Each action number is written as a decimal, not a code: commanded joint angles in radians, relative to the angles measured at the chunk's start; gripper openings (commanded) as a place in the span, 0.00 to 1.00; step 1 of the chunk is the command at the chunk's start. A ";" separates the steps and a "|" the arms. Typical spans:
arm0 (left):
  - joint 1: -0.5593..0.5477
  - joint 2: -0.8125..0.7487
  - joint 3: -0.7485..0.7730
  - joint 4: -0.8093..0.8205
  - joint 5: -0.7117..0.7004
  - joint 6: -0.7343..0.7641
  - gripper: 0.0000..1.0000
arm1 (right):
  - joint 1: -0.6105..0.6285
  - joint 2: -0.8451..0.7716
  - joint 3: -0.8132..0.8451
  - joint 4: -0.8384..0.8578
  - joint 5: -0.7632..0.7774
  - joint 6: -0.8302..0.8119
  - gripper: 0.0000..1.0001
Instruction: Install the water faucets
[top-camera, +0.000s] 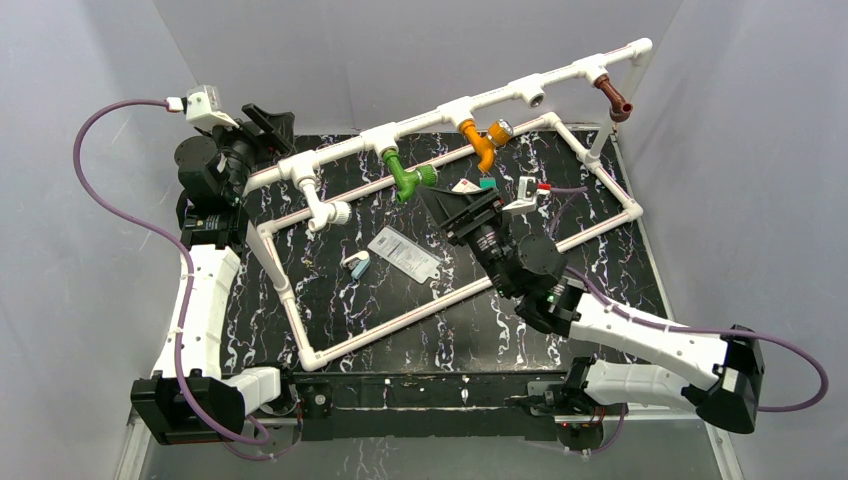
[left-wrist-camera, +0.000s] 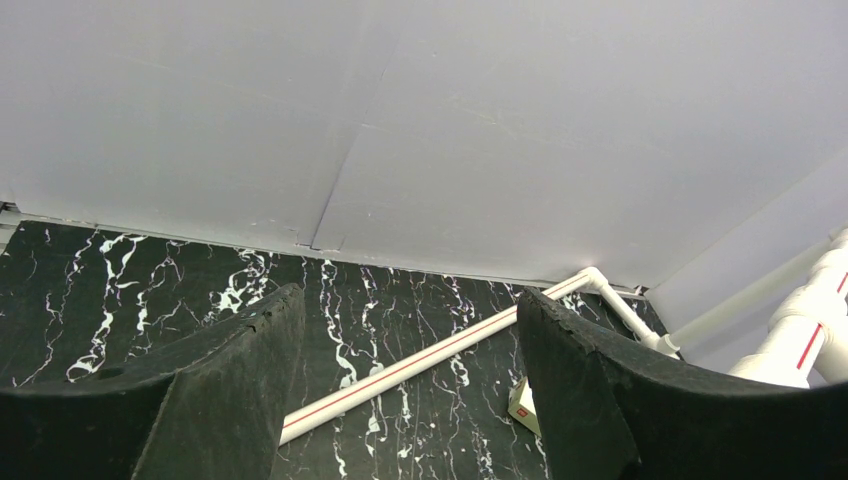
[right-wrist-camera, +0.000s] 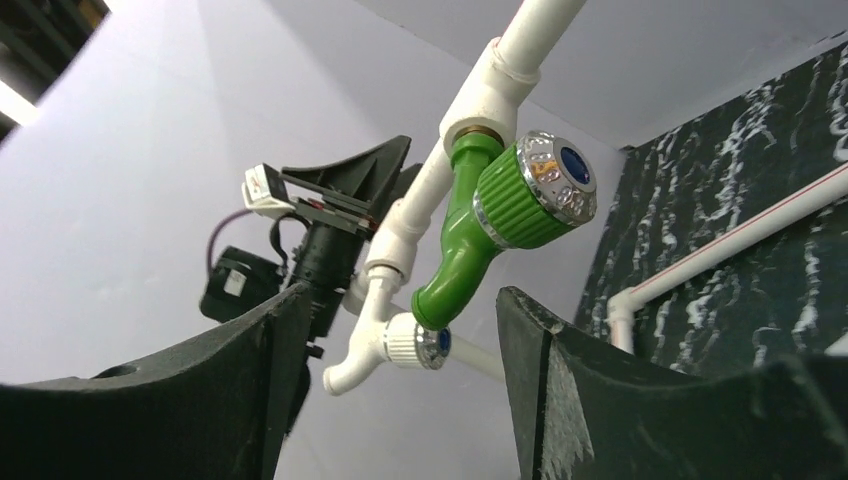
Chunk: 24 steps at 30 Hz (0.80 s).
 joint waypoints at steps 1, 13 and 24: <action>0.023 0.114 -0.135 -0.332 -0.019 0.010 0.75 | -0.002 -0.050 0.059 -0.099 -0.067 -0.307 0.75; 0.026 0.123 -0.132 -0.334 -0.012 0.009 0.75 | -0.002 -0.111 0.217 -0.356 -0.381 -1.152 0.81; 0.030 0.131 -0.130 -0.332 -0.001 0.005 0.75 | -0.002 -0.100 0.248 -0.475 -0.517 -1.922 0.89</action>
